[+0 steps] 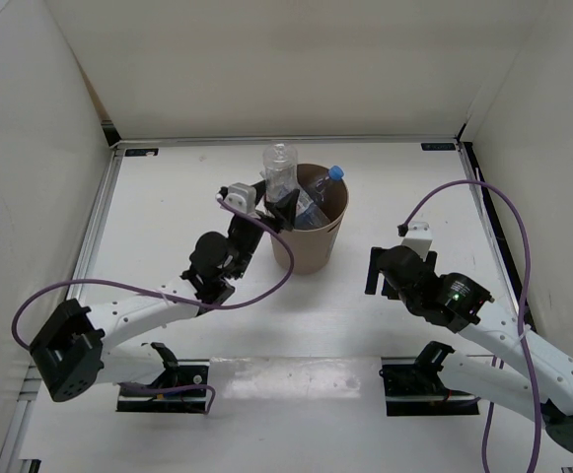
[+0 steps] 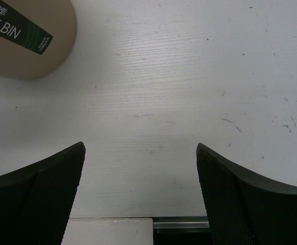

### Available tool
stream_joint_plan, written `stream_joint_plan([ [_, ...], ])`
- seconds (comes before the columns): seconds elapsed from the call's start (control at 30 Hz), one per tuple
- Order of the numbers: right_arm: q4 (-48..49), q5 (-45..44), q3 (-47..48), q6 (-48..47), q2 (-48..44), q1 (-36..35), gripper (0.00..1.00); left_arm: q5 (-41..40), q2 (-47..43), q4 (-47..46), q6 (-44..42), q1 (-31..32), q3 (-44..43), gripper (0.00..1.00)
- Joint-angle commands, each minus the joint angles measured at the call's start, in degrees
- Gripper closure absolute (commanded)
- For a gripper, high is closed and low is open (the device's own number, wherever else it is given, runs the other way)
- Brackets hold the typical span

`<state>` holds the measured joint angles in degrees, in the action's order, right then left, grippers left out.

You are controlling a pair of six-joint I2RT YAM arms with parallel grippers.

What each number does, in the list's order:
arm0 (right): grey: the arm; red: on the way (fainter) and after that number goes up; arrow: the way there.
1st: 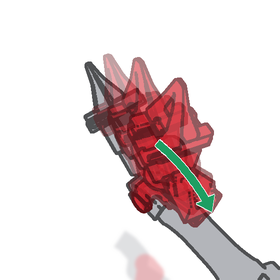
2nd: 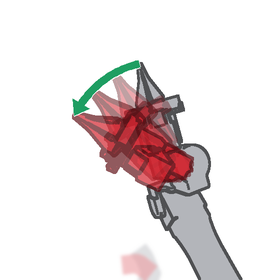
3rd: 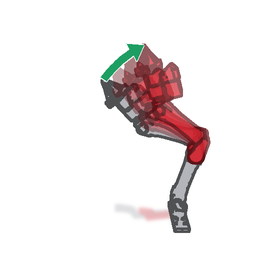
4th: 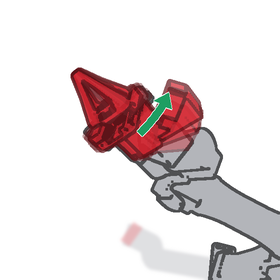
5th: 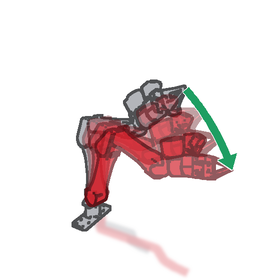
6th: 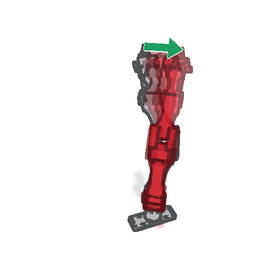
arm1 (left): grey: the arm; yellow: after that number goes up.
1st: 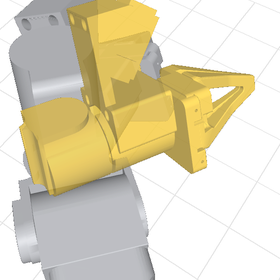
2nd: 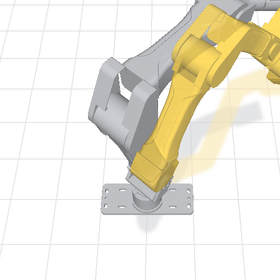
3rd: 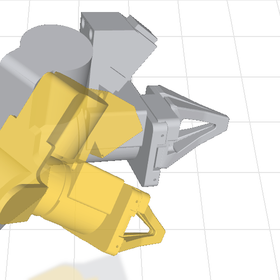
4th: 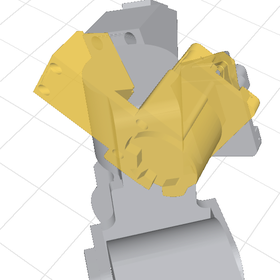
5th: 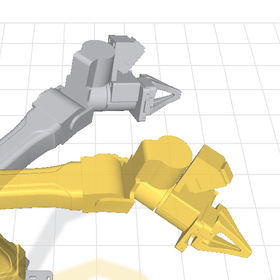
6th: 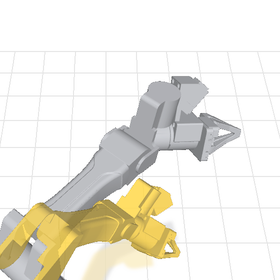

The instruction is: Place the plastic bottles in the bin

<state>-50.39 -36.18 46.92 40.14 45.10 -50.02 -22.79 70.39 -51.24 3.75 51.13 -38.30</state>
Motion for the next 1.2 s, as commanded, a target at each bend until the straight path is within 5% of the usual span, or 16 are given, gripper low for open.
stream_joint_plan([
  [0.0, 1.5, -0.6, 0.6, 0.0, -0.2, -0.4, 0.1, 0.8, -2.1, 4.7, -3.3, 0.3, -8.1, 0.21],
  [0.23, 1.5, -0.6, 0.7, 0.0, -0.2, -0.3, 0.1, 3.6, 0.4, 7.6, -5.2, 0.4, -17.2, 0.26],
  [0.8, 1.7, -0.1, 0.6, -0.3, 0.1, 0.0, 0.1, 7.4, 15.9, -1.2, 1.5, 2.5, -22.4, 0.27],
  [0.97, 1.9, 0.1, 0.5, -0.4, 0.1, -0.3, 0.1, 6.4, 18.4, -4.6, 3.5, 2.6, -19.6, 0.18],
  [1.03, 1.9, 0.0, 0.6, -0.4, 0.2, -0.3, 0.1, 6.1, 18.1, -4.6, 3.8, 2.7, -18.7, 0.0],
  [1.17, 2.0, 0.1, 0.5, -0.5, 0.3, -0.2, 0.1, 3.8, 16.3, -2.2, 3.9, 2.7, -18.7, 0.0],
])
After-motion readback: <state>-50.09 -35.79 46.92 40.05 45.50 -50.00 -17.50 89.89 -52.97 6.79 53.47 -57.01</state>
